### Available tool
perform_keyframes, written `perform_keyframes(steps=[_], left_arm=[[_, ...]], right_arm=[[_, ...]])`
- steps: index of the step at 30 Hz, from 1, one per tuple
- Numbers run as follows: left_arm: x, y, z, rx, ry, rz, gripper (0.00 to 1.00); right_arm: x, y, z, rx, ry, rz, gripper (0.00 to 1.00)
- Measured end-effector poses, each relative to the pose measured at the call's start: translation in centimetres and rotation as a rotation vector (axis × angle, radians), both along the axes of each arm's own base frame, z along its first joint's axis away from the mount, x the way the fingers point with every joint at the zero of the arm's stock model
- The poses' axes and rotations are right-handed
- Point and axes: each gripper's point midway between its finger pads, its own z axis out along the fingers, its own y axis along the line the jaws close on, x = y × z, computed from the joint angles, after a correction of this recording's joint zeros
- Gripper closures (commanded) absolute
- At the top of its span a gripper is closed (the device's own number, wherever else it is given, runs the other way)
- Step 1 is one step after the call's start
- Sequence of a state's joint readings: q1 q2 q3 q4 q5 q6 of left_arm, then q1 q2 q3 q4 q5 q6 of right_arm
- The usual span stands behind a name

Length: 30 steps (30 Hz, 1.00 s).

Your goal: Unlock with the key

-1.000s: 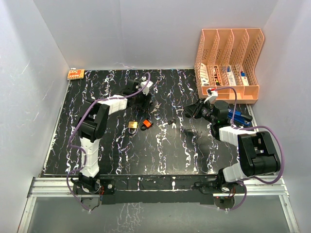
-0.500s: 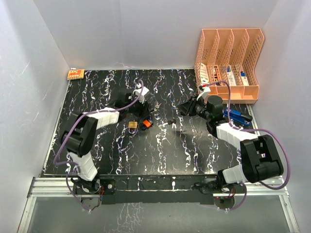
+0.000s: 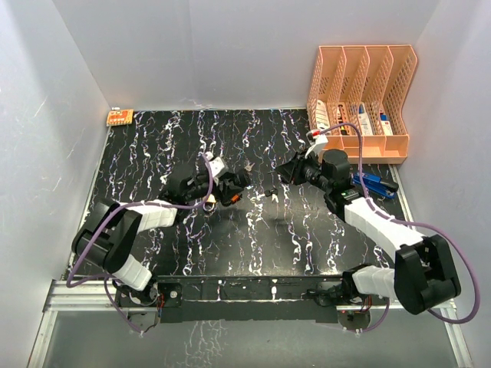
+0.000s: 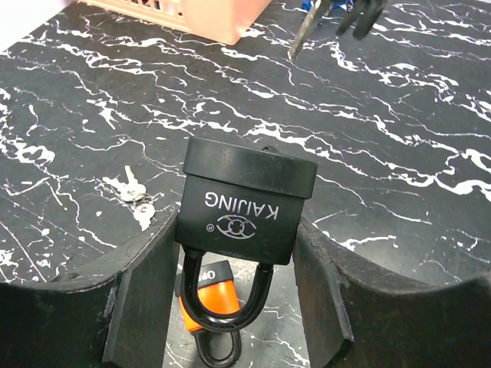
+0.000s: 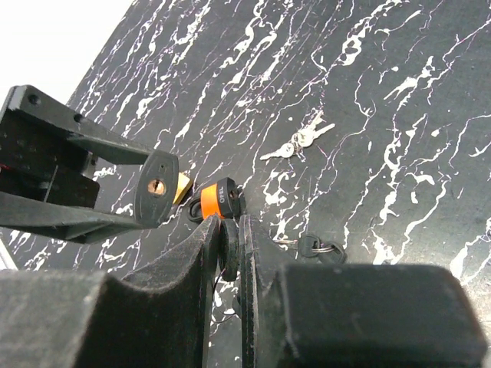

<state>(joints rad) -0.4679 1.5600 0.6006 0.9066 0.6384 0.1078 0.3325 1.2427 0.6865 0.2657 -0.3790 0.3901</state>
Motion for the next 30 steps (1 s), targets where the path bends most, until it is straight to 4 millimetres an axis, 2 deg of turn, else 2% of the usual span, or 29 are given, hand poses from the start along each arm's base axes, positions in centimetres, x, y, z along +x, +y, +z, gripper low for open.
perform_keyframes(steps=[5, 9, 14, 30], left_arm=[[-1.3, 0.0, 0.0, -0.015, -0.089, -0.055, 1.00], [-1.5, -0.4, 1.6, -0.049, -0.181, -0.092, 1.00], [-1.9, -1.0, 3.1, -0.090, -0.283, -0.142, 1.00], [-2.9, -1.3, 3.1, -0.087, -0.349, -0.183, 1.00]], right_arm=[[-1.2, -0.2, 1.3, -0.004, -0.005, -0.011, 1.00], [-1.8, -0.3, 2.5, 0.007, -0.027, -0.012, 1.00], [-2.6, 0.2, 2.9, 0.012, -0.030, 0.006, 1.00], [-5.0, 3.2, 4.0, 0.024, -0.060, 0.086, 1.00]])
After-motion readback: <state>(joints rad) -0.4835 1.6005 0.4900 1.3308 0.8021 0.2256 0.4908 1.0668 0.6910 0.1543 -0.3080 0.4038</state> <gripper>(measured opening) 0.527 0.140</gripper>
